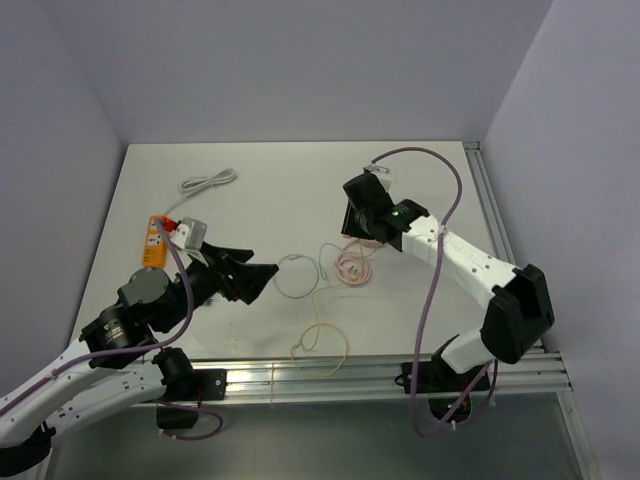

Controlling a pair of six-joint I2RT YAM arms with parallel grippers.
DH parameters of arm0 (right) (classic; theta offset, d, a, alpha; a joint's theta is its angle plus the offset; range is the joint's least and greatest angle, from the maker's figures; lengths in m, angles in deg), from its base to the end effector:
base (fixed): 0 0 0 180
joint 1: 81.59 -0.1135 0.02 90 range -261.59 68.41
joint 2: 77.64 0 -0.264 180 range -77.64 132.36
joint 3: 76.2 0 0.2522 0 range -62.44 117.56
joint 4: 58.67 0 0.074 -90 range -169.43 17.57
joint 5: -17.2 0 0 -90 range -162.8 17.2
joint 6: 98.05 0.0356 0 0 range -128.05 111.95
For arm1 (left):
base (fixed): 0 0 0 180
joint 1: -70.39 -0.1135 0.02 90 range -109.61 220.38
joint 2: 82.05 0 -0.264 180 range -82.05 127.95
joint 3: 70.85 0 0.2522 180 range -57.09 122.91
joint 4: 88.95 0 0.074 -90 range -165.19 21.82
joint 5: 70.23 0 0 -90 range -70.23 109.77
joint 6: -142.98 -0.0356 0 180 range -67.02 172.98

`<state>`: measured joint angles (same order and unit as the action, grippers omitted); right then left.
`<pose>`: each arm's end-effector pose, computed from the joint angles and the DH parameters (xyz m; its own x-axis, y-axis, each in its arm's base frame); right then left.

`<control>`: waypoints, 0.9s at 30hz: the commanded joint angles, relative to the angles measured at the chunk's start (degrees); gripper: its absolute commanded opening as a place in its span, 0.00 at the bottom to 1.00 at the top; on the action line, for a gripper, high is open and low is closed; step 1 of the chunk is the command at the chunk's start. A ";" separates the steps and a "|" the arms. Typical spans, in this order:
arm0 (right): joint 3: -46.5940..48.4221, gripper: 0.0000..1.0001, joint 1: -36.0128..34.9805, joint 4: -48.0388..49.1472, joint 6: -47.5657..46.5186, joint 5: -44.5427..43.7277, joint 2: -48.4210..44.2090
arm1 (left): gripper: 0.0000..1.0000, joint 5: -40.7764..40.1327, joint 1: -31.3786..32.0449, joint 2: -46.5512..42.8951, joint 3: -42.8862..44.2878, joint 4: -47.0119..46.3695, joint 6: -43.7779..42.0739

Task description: Insert the plug

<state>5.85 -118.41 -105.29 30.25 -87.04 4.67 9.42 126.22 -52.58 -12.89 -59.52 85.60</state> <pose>0.2542 0.1794 0.2948 -0.7352 0.2001 -0.6477 0.0119 0.9591 0.2827 0.0732 -0.0964 0.3619 -0.3921 -0.3665 -0.8437 0.5956 0.5979 -0.5365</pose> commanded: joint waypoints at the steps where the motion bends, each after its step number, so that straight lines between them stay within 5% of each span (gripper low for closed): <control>1: 5.43 0.00 2.62 0.25 2.22 -8.17 4.43 | 0.89 -0.03 0.06 2.78 1.67 -2.30 0.43; 11: 11.86 0.00 5.44 -2.82 0.45 -12.30 17.79 | 0.90 -0.11 0.06 3.84 2.64 -1.25 -1.68; 27: 15.55 0.00 7.29 -4.40 -0.60 -13.80 25.36 | 0.94 -1.43 0.06 3.48 2.99 -0.89 -5.11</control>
<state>18.33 -111.81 -109.40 29.84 -97.48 28.93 8.33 126.22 -48.95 -11.81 -59.35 82.13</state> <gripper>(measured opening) 0.390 0.935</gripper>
